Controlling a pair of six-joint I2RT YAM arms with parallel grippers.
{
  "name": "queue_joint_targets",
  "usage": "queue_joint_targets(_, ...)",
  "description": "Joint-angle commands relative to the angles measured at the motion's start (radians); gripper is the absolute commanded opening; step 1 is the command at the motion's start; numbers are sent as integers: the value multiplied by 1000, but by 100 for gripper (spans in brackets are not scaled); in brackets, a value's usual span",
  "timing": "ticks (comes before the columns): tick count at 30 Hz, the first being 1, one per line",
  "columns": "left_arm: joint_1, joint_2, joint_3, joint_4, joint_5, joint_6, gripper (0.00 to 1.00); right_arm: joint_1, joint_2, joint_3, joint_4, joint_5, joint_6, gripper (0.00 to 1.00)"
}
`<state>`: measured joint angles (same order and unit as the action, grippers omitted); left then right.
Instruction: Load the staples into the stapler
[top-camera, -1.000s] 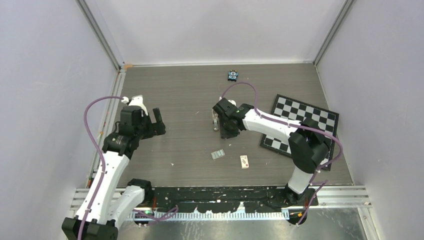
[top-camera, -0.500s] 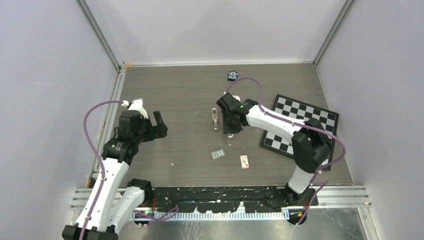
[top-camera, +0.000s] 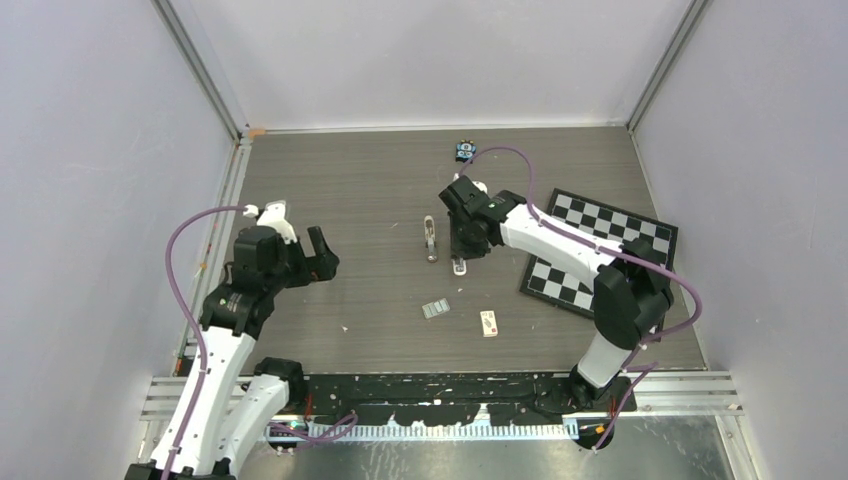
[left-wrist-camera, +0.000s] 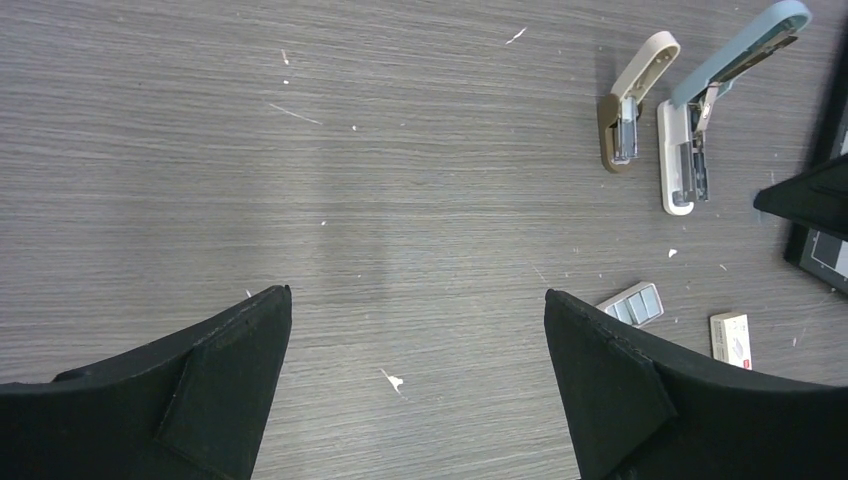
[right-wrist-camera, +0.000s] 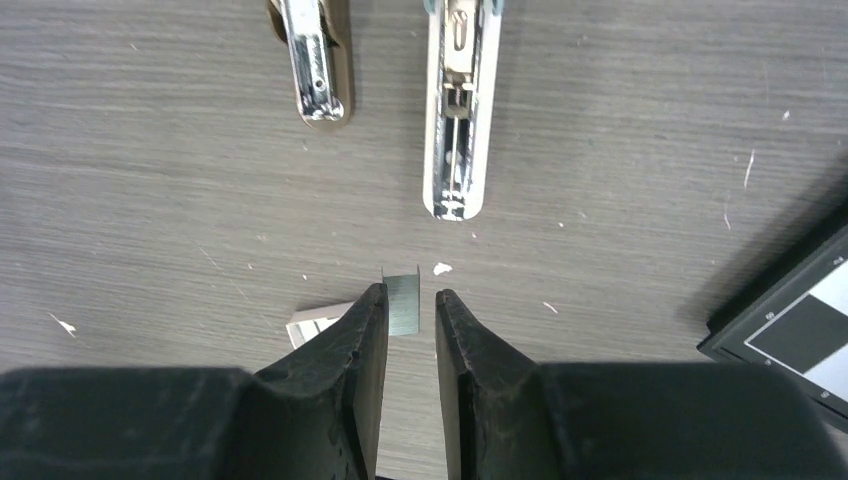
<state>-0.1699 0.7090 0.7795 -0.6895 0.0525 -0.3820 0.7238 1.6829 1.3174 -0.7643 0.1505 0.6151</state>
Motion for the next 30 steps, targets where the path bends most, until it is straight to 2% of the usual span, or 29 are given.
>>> queue_joint_targets(1,3,-42,-8,14,30,17,98,-7,46,88,50,-23,3,29)
queue_joint_targets(9,-4,-49,-9,15,50,17,97,-22,120,157,6,46,-29,29)
queue_joint_targets(30,-34,-87,-17,18,39,17,96,-68,163,67,98,26,-45,29)
